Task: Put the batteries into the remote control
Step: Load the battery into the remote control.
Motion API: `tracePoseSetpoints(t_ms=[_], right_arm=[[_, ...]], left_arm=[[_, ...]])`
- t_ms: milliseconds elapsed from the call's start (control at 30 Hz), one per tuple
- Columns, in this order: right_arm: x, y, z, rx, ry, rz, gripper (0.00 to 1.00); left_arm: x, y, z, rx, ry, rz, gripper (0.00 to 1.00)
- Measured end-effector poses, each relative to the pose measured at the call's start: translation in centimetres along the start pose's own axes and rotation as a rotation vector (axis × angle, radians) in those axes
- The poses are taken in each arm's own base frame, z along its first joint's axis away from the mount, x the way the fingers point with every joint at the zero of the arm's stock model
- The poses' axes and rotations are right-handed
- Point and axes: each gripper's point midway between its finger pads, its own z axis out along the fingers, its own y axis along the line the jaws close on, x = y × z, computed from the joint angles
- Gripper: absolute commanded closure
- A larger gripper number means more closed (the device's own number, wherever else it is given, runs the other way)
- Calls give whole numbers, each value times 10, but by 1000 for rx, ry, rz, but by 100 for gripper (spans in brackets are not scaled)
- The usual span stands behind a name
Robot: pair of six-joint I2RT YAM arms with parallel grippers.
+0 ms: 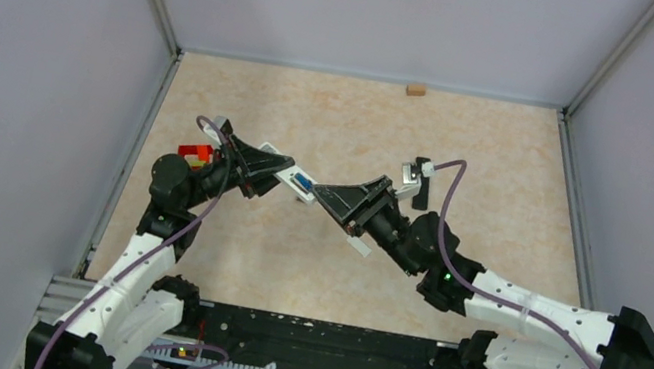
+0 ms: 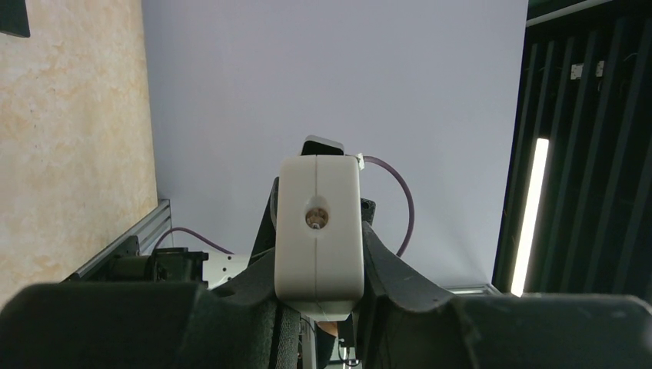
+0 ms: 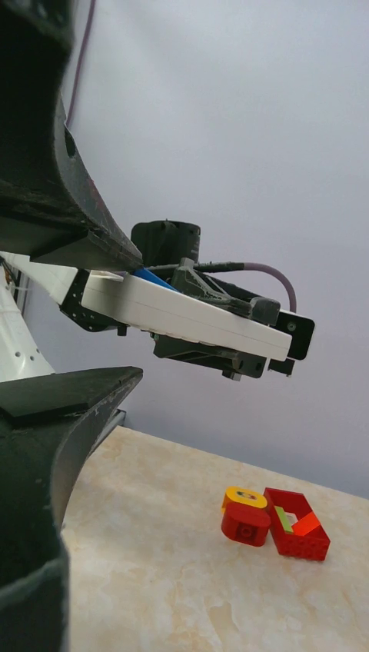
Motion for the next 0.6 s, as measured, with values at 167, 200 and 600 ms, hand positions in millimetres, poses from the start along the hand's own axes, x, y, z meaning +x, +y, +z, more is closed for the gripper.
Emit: tracePoseSetpoints(t_ms=[167,200,600], right_arm=[[0,1,0,-2,-1,-3,49],[-1,1,-1,-4,-4,-4,49],[-15,6,-8,-11,-59,-15,42]], left_arm=[[-1,1,0,-4,-4,-2,100],[-1,1,0,-3,-4,-2,100],[2,-1,-2,-1,-2,4,100]])
